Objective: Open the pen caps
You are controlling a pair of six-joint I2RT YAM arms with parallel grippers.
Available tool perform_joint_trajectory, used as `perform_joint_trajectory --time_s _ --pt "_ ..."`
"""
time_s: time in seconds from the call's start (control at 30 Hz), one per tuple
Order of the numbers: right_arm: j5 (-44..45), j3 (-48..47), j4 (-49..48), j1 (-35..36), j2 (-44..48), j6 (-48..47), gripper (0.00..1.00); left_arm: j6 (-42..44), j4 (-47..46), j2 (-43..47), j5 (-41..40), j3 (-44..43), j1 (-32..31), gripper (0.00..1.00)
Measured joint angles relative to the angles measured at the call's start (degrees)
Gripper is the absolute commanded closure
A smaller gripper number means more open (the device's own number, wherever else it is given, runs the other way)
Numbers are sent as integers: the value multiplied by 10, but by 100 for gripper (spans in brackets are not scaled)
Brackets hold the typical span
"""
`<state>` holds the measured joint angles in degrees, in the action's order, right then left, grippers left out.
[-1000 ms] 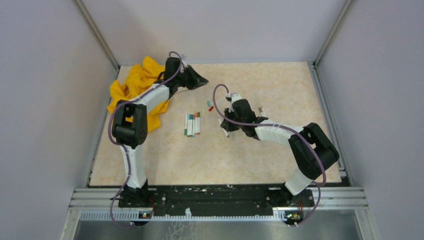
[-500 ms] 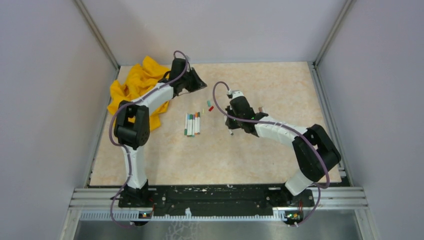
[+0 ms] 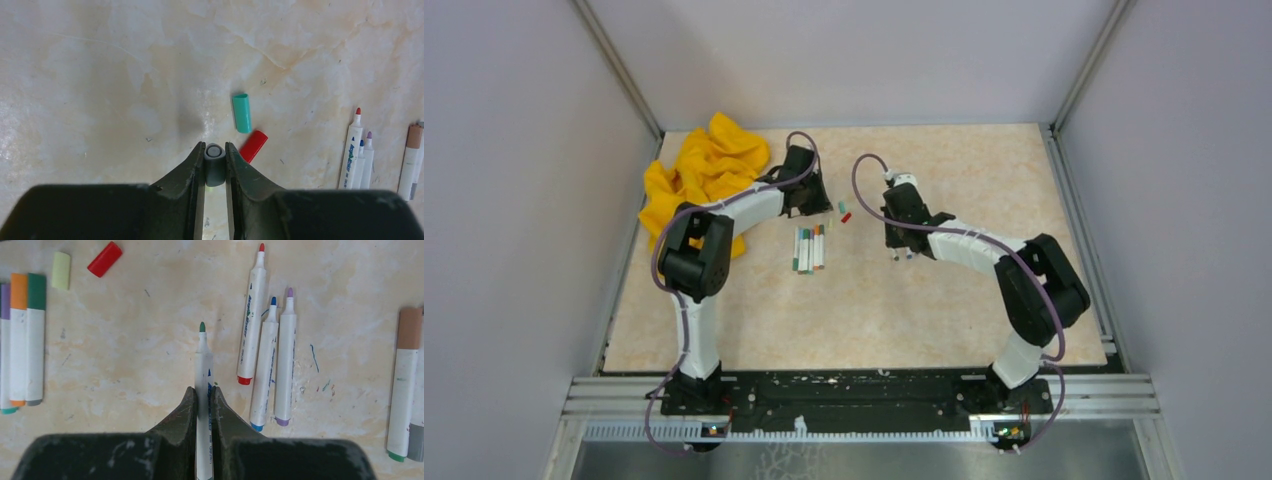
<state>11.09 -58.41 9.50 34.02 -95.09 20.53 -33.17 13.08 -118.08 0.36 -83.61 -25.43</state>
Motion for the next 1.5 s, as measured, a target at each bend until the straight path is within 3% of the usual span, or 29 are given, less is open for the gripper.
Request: perform_joint_trajectory --time_s 0.23,0.5,0.73,1.1,1.5 --pt "9 -23 -1 -4 -46 -8 100 5 -2 -2 -17 0 -5 66" --pt "24 -29 -1 -5 -68 -13 100 7 -1 -12 -26 0 -9 66" --pt "37 -31 0 -5 -86 -15 91 7 -2 -8 -44 1 -13 61" --pt "44 -37 -1 -6 -96 -21 70 6 -14 67 -69 29 -17 39" --pt "52 -49 19 -6 -64 -25 65 6 -15 120 -80 38 -31 38"
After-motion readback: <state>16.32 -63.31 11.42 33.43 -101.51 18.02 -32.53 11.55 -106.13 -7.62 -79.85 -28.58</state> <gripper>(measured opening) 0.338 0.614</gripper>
